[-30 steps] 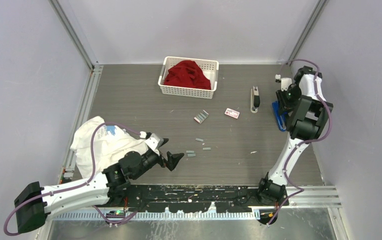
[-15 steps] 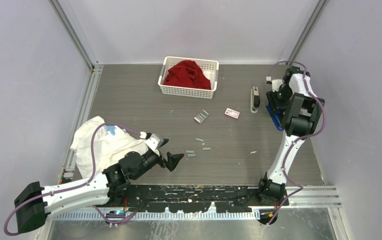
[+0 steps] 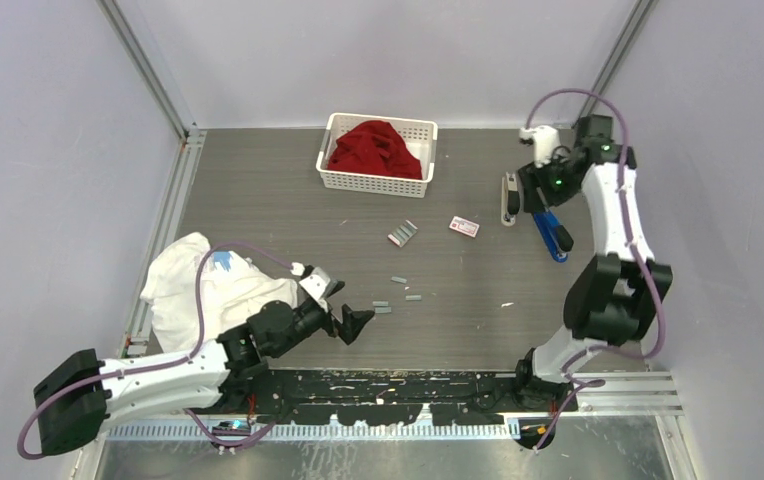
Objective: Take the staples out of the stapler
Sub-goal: Place the stapler at the center of the board, then move the staple box to the center of the board.
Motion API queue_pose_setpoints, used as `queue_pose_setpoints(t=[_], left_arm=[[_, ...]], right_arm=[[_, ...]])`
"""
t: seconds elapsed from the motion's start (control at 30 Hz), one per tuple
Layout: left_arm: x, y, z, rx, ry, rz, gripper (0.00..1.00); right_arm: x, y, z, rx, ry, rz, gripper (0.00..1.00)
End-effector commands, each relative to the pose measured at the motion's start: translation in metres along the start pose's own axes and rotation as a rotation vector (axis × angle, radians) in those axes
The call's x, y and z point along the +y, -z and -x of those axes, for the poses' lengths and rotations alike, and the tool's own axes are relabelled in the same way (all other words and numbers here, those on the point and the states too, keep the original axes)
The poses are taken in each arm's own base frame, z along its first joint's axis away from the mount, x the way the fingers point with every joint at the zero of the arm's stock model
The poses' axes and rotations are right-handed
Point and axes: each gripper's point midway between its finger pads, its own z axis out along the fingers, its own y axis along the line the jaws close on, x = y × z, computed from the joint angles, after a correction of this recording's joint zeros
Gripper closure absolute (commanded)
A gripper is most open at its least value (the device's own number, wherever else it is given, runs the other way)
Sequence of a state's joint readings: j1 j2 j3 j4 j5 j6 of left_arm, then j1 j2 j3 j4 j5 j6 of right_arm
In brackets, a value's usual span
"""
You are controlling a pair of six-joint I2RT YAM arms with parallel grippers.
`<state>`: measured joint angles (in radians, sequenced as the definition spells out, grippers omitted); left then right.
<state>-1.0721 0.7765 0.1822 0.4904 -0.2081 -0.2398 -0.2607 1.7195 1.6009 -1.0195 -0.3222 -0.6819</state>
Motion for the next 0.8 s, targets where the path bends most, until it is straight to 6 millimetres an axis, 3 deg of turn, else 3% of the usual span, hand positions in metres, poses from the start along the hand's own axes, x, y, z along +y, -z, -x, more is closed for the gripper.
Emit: queue_pose_setpoints(t=[0.0,0.17,0.23,0.3,0.4,0.5,0.53,0.77], left_arm=[[-0.011,-0.012,0.024,-0.071,0.043,-0.028,0.01],[-0.002,-0.024,0.017,-0.015,0.038,0.021,0.01],[0.008,-0.032,0.017,0.02,0.048,0.055,0.01],[0.019,-0.041,0.014,0.081,0.075,0.084,0.01],[0.035,-0.059,0.014,0.164,0.094,0.123,0.01],[0.046,-0.085,0.016,0.252,0.04,0.163,0.01],[0.05,-0.095,0.005,0.31,0.021,0.178,0.0],[0.058,-0.148,-0.016,0.465,-0.114,0.17,0.02]], right_arm=[[0.116,0.02,0.047,-0.25,0.364,0.205,0.37],[0.219,0.048,0.06,-0.514,0.624,0.441,0.25],[0.251,0.065,0.06,-0.624,0.641,0.612,0.23],[0.267,0.074,0.063,-0.669,0.586,0.729,0.23],[0.271,0.065,0.06,-0.646,0.511,0.784,0.23],[0.252,0.047,0.063,-0.613,0.421,0.707,0.21],[0.246,0.044,0.063,-0.613,0.375,0.702,0.21],[0.229,0.047,0.06,-0.629,0.29,0.698,0.21]])
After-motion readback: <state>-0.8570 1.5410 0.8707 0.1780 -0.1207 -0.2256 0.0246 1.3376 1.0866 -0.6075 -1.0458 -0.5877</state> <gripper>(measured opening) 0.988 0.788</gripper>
